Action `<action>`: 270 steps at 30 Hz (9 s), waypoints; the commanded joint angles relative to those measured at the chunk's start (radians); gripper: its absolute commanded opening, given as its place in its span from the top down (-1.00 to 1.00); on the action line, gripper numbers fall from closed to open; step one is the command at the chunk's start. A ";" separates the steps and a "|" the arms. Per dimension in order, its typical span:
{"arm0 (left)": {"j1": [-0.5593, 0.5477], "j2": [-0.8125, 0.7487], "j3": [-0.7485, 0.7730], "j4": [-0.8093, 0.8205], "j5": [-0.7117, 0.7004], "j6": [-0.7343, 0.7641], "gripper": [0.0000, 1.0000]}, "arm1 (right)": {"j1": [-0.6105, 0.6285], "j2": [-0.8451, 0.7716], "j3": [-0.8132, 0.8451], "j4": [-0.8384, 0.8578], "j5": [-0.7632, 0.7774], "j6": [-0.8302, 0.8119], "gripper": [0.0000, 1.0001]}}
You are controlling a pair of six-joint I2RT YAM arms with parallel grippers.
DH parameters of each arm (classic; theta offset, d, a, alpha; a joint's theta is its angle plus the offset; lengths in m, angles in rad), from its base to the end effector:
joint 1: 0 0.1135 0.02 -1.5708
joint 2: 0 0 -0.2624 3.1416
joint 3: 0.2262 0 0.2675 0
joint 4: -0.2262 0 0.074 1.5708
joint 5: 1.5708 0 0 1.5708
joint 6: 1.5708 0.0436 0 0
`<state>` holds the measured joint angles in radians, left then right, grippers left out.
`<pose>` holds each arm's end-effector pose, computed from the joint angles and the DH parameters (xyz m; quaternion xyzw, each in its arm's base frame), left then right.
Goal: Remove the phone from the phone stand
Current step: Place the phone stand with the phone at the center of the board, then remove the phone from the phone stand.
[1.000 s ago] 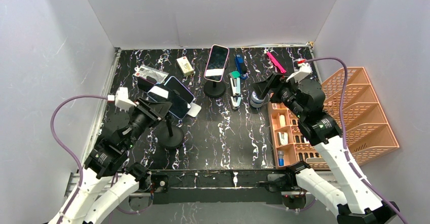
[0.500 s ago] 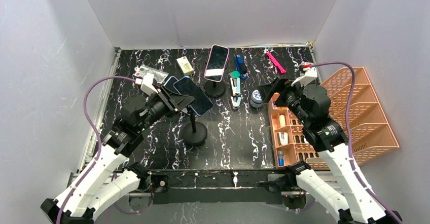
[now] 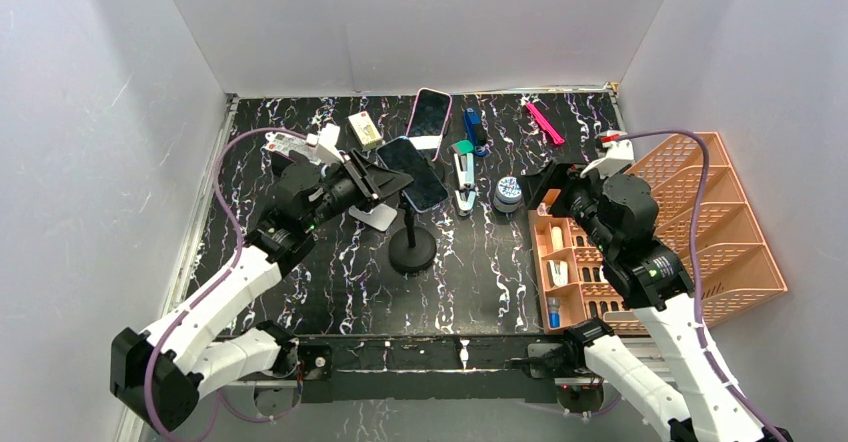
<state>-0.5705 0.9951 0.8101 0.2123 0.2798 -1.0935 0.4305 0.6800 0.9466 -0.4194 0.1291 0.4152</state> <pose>0.2126 -0.1507 0.3478 -0.0820 0.6929 -0.5901 0.4060 0.1546 0.0648 0.3872 0.0362 0.7577 0.2220 0.6126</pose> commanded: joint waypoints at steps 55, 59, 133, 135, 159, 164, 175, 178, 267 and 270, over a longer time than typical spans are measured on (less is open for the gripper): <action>-0.046 0.012 -0.010 0.162 0.038 0.075 -0.20 | 0.001 0.034 0.087 -0.014 -0.024 -0.044 -0.88; -0.046 -0.030 0.013 0.058 0.002 0.128 -0.43 | 0.000 0.061 0.124 -0.022 -0.045 -0.054 -0.89; -0.046 -0.294 -0.037 -0.180 -0.333 0.588 -0.62 | 0.537 0.510 0.622 -0.378 0.138 -0.125 -0.97; -0.046 -0.293 -0.039 -0.171 -0.325 0.575 -0.62 | 0.562 0.526 0.626 -0.400 0.149 -0.114 -0.97; -0.046 -0.303 -0.046 -0.175 -0.303 0.539 -0.62 | 0.580 0.626 0.606 -0.346 0.161 -0.119 -0.97; -0.046 -0.300 -0.046 -0.170 -0.295 0.531 -0.62 | 0.580 0.654 0.627 -0.363 0.178 -0.116 -0.97; -0.046 -0.268 -0.063 -0.094 -0.196 0.455 -0.61 | 0.580 0.665 0.621 -0.352 0.194 -0.116 -0.97; -0.046 -0.253 -0.075 -0.053 -0.166 0.433 -0.60 | 0.579 0.657 0.608 -0.335 0.191 -0.115 -0.95; -0.046 0.038 -0.132 0.333 0.035 0.155 1.00 | 0.580 0.598 0.559 -0.290 0.178 -0.143 -0.97; -0.046 0.036 -0.132 0.331 0.035 0.154 1.00 | 0.580 0.612 0.572 -0.286 0.168 -0.145 -0.97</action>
<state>-0.6167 1.0546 0.6926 0.5369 0.3149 -0.9710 1.0065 1.2839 1.4933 -0.7521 0.2882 0.2855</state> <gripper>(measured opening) 0.279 0.984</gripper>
